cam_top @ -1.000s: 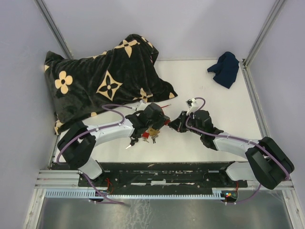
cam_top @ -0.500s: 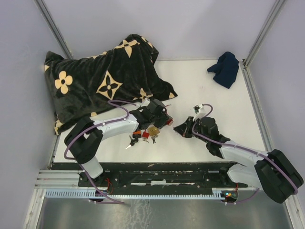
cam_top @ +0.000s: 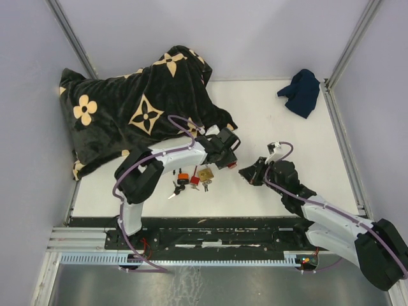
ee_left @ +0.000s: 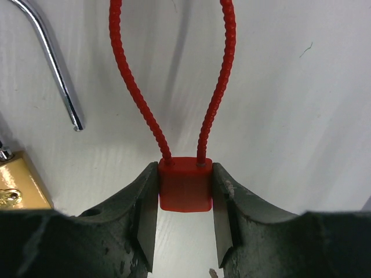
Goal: Unlock with the key
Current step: Place the lock at the center of the board.
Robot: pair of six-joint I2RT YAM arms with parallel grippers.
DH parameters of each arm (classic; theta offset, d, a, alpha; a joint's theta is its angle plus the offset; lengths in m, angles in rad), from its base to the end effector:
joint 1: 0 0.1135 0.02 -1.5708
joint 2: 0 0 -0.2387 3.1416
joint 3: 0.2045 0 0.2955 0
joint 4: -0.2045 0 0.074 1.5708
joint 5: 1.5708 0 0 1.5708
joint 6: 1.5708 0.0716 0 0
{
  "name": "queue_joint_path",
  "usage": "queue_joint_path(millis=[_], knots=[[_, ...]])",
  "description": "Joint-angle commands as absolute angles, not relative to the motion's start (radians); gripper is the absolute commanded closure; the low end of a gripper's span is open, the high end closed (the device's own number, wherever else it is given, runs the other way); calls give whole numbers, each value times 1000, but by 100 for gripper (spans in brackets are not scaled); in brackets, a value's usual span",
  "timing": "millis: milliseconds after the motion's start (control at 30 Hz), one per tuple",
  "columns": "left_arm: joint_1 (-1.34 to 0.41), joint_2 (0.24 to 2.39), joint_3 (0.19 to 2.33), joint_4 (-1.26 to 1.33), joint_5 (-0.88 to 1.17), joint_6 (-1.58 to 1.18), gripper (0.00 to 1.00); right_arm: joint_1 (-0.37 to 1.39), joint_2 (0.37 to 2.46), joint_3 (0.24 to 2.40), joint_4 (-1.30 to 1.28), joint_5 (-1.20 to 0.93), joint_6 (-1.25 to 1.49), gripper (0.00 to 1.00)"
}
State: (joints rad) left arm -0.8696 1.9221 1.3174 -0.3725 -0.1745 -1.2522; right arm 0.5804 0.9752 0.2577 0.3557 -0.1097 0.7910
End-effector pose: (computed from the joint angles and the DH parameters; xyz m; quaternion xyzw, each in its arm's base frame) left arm 0.3031 -0.3397 0.1027 -0.2061 0.9304 -0.2136 0.2149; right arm 0.2293 0.1597 0.1147 0.0554 0.8203 0.3943 0.4107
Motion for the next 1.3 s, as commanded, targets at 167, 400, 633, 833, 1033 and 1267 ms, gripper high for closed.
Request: queue_joint_path(millis=[167,400,633,833,1033,1267], knots=[[-926,2018,1461,-585,-332,-1093,76,577,836,264,265,-13,739,98],[-929,1983,1457,-595,-340,-1062,38,575,797,269,224,-9,721,99],[-928,1820,1363,-490,-301,-1038,26,576,764,289,201,-28,725,98],[-898,1546,1067,-188,-180,-1017,23,574,761,292,274,-83,780,98],[-866,1345,755,244,-22,-1017,24,574,796,306,371,-96,863,98],[-853,1312,526,758,151,-1082,30,574,886,346,524,-163,962,98]])
